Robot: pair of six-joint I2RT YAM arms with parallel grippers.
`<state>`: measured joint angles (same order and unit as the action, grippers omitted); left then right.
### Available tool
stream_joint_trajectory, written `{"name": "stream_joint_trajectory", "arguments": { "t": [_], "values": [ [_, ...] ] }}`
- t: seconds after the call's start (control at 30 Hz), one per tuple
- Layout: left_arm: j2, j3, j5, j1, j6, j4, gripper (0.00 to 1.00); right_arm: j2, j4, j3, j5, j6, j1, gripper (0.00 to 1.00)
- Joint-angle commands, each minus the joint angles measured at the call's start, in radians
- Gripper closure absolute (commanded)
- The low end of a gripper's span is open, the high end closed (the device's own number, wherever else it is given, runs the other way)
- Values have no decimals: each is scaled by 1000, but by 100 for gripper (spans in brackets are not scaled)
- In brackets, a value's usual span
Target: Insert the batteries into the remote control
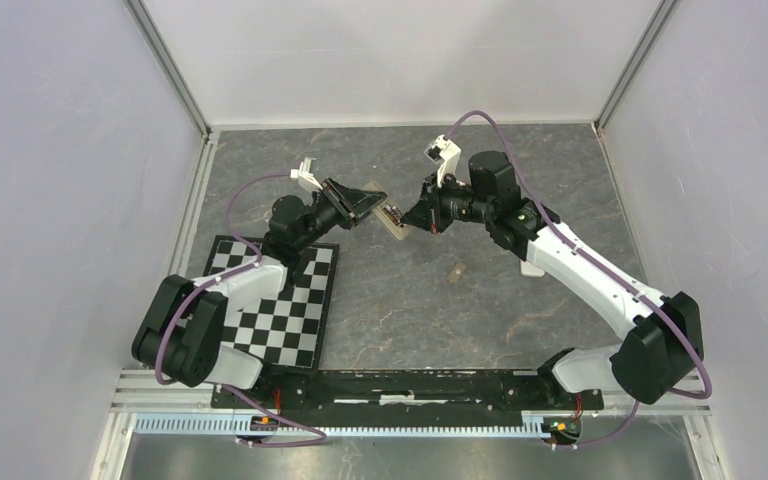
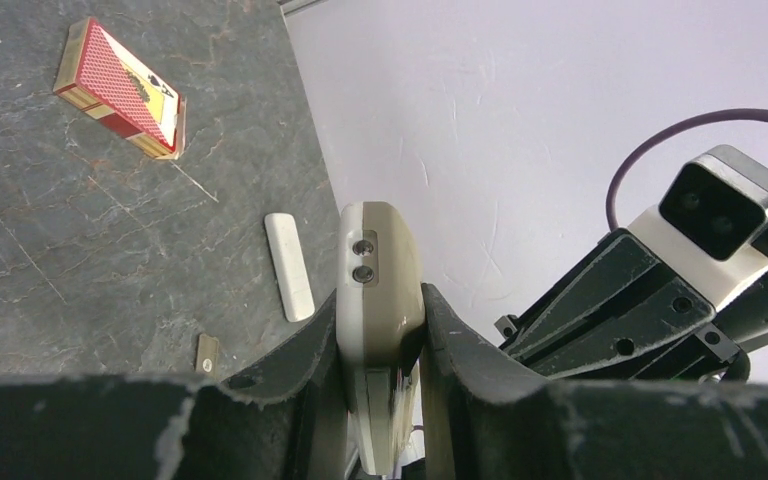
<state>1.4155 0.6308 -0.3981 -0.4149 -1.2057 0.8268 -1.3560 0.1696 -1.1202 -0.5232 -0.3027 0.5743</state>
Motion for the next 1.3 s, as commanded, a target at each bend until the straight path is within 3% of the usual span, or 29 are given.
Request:
{"name": "stream_joint_trajectory", "arguments": {
  "t": [0.0,0.27,0.83,1.27],
  "values": [
    [24,-9,13,-1,-76,133,98,1,46,-71,78,6,22,100],
    [41,-8,-4,-2,-74,143,98,-38,112,-111,124,46,50,99],
    [69,-3,-28,-1,-102,179,98,-104,145,-163,139,73,73,87],
    [69,-1,-25,-1,-101,176,98,-87,165,-197,181,49,73,64]
  ]
}}
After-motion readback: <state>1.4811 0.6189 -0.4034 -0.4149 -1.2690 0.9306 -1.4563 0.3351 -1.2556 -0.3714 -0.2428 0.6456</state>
